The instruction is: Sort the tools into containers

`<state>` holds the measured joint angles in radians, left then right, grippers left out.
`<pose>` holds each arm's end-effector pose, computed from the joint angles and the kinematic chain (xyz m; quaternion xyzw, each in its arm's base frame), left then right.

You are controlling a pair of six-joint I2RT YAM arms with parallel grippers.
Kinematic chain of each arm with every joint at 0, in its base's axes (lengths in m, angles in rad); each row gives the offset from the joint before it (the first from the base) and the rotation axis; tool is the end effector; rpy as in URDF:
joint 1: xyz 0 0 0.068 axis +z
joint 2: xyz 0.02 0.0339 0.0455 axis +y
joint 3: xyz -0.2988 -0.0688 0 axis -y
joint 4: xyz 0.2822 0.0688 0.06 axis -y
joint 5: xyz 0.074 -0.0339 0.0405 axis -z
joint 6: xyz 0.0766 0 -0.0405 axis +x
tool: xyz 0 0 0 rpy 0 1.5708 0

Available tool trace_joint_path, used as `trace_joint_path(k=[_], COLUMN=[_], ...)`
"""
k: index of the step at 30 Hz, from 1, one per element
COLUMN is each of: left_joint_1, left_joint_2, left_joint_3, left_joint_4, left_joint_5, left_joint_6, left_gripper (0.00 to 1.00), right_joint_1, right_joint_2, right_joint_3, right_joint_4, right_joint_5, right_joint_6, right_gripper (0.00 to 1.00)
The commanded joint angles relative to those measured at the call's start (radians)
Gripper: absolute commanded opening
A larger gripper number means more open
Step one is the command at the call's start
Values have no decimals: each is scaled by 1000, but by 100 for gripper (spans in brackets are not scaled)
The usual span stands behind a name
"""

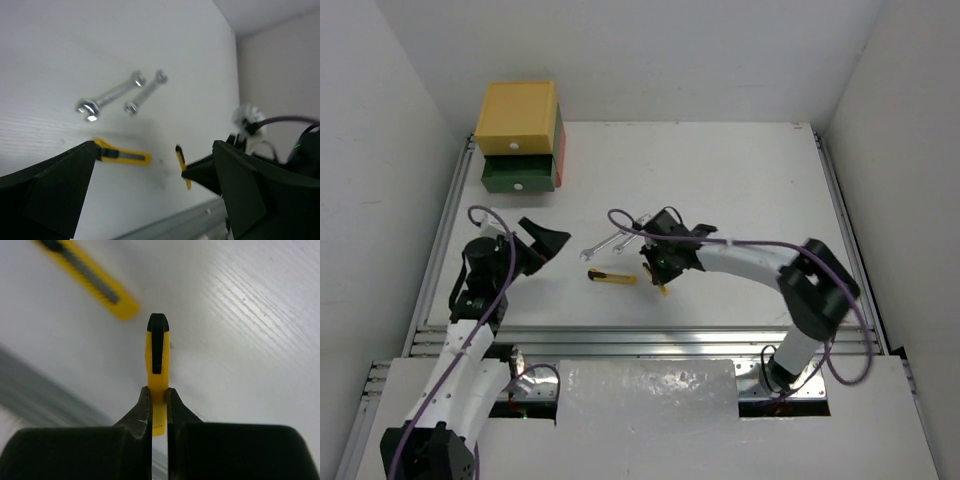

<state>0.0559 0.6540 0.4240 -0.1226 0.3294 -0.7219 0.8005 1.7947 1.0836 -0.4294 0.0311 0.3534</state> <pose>0.2098 -0.0131 0.2388 -0.2200 0.7842 -0.3116 0.4894 0.2817 0.2869 0.1293 -0.2133 0.9533 0.1037 0.1872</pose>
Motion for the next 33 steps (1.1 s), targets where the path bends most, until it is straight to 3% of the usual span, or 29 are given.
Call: trace_joint_path(k=[1, 2, 6, 12, 21, 23, 24, 27, 28, 29, 30, 31, 32, 33], left_joint_1=[-130, -166, -333, -510, -697, -702, -702, -703, -703, -705, -705, -705, -703, -700], left_joint_2=[-24, -19, 16, 128, 323, 344, 351, 383, 397, 401, 406, 412, 415, 417], left_joint_3=[-73, -85, -88, -50, 12, 24, 35, 51, 67, 73, 78, 96, 114, 161], left_joint_4=[309, 357, 434, 540, 640, 637, 635, 638, 638, 641, 643, 620, 586, 543], left_joint_5=[187, 178, 42, -49, -203, -217, -219, -217, -217, -214, -217, -220, -260, -292], left_joint_6=[-156, -177, -240, -266, -274, -277, -277, -277, -275, -275, -274, -274, -264, -255], left_gripper=[100, 100, 99, 90, 78, 61, 46, 23, 7, 0, 0, 0, 0, 0], right_joint_1=[-4, -4, -3, 17, 39, 40, 40, 40, 42, 39, 40, 40, 40, 40], right_joint_2=[-272, -367, -524, -607, -587, -606, -612, -629, -636, -641, -646, -652, -672, -682], right_joint_3=[-72, -143, -252, -272, -209, -231, -238, -248, -254, -257, -266, -272, -281, -295], right_joint_4=[194, 299, 463, 485, 397, 414, 417, 425, 425, 435, 452, 458, 457, 454], right_joint_5=[-135, -204, -305, -293, -261, -269, -273, -290, -298, -298, -295, -275, -263, -238], right_joint_6=[38, 56, 90, 76, 53, 58, 58, 56, 55, 52, 48, 45, 45, 47], right_gripper=[0, 0, 0, 0, 0, 0, 0, 0, 0, 2, 10, 42, 64, 95])
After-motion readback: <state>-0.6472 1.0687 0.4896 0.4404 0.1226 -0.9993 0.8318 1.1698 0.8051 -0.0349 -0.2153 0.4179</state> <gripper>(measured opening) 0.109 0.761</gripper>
